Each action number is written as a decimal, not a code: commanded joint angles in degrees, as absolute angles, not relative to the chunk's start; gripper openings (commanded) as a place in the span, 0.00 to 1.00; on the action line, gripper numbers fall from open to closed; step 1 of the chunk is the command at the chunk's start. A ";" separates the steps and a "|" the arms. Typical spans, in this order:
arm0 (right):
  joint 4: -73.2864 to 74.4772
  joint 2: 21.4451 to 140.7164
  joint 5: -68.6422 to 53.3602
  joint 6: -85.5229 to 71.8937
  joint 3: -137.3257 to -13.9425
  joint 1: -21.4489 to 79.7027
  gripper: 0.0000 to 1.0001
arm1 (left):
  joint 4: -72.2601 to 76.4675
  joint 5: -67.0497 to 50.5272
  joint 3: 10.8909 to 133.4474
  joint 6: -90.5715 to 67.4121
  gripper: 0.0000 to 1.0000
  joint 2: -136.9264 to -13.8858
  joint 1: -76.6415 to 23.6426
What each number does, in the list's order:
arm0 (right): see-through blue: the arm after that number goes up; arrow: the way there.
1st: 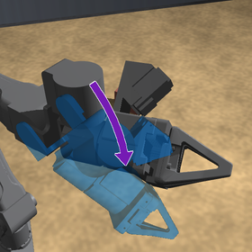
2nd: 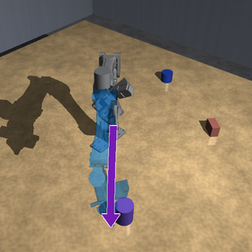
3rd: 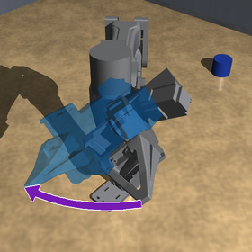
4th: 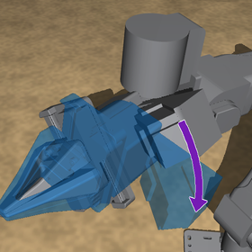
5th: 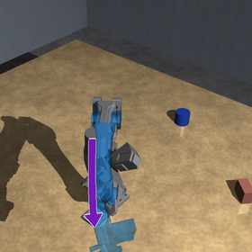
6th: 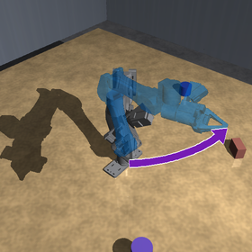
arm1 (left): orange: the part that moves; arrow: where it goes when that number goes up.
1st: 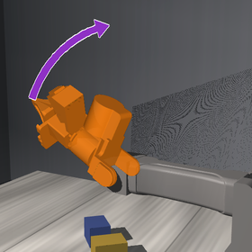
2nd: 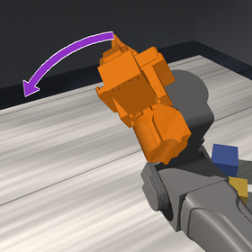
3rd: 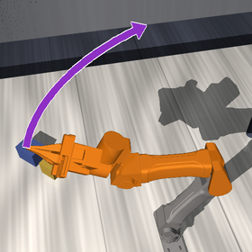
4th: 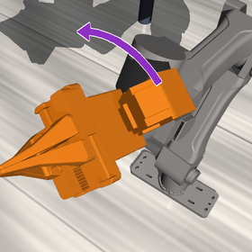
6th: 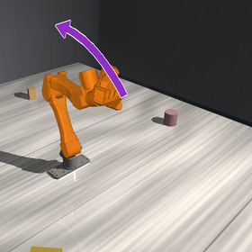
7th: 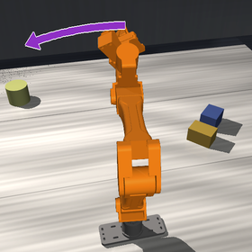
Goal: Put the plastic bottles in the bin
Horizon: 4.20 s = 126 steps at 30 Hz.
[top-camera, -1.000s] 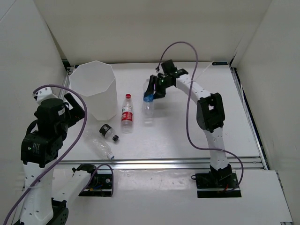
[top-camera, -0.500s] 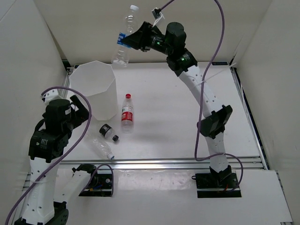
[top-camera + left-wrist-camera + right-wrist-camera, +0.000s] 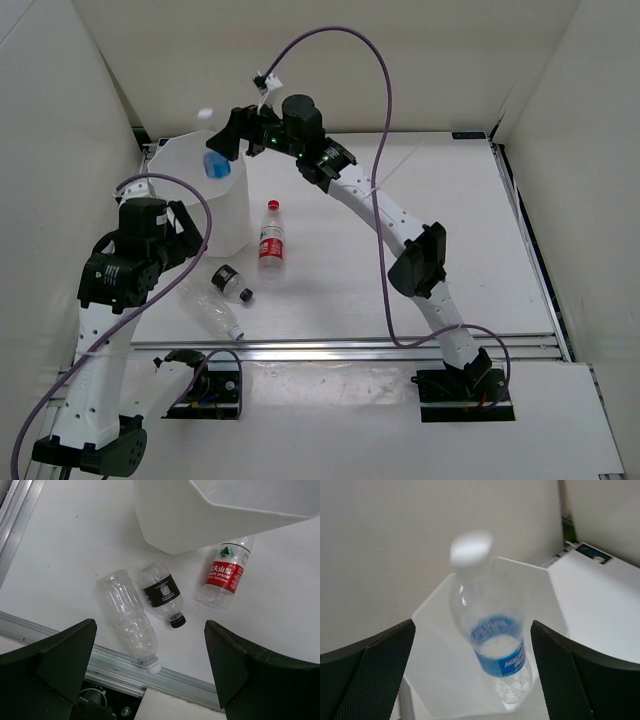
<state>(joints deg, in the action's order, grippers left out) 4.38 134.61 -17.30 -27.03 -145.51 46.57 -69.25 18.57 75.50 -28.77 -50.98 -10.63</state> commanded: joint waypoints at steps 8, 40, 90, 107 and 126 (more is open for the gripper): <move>18.19 108.21 -13.38 -36.45 -118.35 31.66 1.00 | -63.38 20.13 69.62 -33.40 1.00 -44.92 -10.90; 21.18 147.48 -46.59 -45.44 -125.16 35.16 1.00 | -67.85 24.52 65.57 -36.91 1.00 -44.82 -10.90; 3.35 125.06 -30.07 -44.65 -143.42 35.77 0.22 | -66.80 25.84 58.54 -42.45 1.00 -41.04 -10.90; 9.19 128.16 -23.12 -31.92 -146.95 42.98 1.00 | -66.10 22.41 55.29 -45.78 1.00 -42.71 -10.90; 27.76 106.44 -24.87 -25.75 -129.63 35.77 1.00 | -62.31 17.93 40.27 -57.38 1.00 -40.17 -10.90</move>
<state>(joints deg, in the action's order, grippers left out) 22.79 105.21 -22.15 -27.18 -130.74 35.24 -64.03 18.79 41.89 -54.24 -40.40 -10.68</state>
